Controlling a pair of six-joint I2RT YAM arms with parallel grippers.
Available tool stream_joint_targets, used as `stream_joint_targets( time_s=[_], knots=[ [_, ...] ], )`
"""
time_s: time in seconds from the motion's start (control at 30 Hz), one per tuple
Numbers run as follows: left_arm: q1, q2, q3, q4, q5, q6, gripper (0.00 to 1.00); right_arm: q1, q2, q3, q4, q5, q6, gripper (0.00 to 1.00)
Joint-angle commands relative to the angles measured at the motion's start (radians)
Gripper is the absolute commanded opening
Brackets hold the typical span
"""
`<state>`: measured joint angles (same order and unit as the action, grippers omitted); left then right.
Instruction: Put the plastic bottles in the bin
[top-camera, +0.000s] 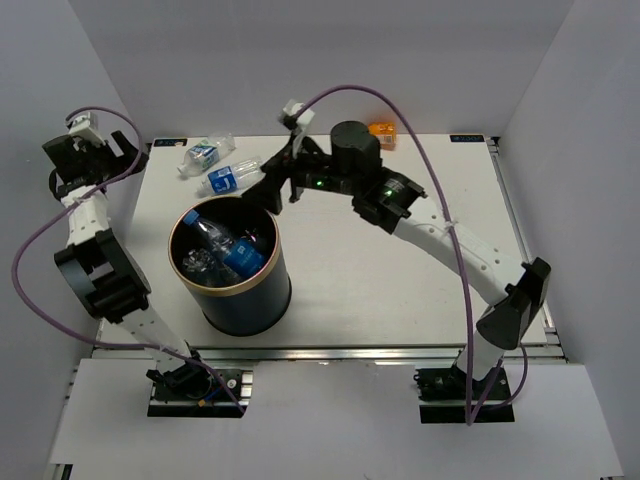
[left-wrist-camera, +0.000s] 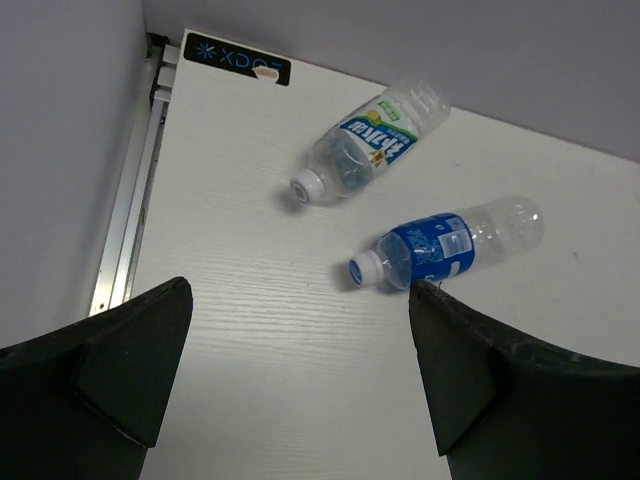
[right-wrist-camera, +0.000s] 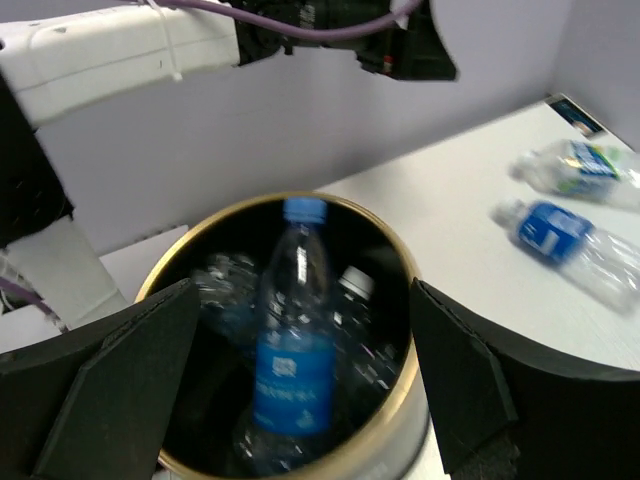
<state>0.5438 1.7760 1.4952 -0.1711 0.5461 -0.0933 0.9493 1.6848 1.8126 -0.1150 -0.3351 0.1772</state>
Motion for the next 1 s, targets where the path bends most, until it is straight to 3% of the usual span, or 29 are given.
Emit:
stream_joint_targets(
  time_s=[0.0,0.13,0.43,0.63,0.77,0.87,0.97],
  knots=[
    [-0.001,0.118,0.150,-0.034,0.141,0.088,0.98,-0.112,-0.065,-0.068,0.015,-0.048,0.044,0.89],
    [-0.040,0.293,0.347,-0.137,0.215,0.196,0.98,-0.191,-0.103,-0.117,0.006,-0.047,0.041,0.89],
    [-0.185,0.614,0.657,-0.240,0.156,0.412,0.98,-0.259,-0.117,-0.131,-0.097,0.097,-0.054,0.89],
    [-0.177,0.687,0.669,-0.131,0.300,0.435,0.98,-0.288,-0.122,-0.159,-0.115,0.163,-0.076,0.89],
    [-0.176,0.703,0.674,-0.198,0.302,0.562,0.98,-0.297,-0.123,-0.156,-0.143,0.191,-0.102,0.89],
    [-0.162,0.700,0.668,-0.232,0.276,0.601,0.98,-0.300,-0.142,-0.182,-0.149,0.229,-0.111,0.89],
    [-0.140,0.682,0.634,-0.211,0.337,0.615,0.98,-0.305,-0.168,-0.200,-0.144,0.264,-0.127,0.89]
  ],
)
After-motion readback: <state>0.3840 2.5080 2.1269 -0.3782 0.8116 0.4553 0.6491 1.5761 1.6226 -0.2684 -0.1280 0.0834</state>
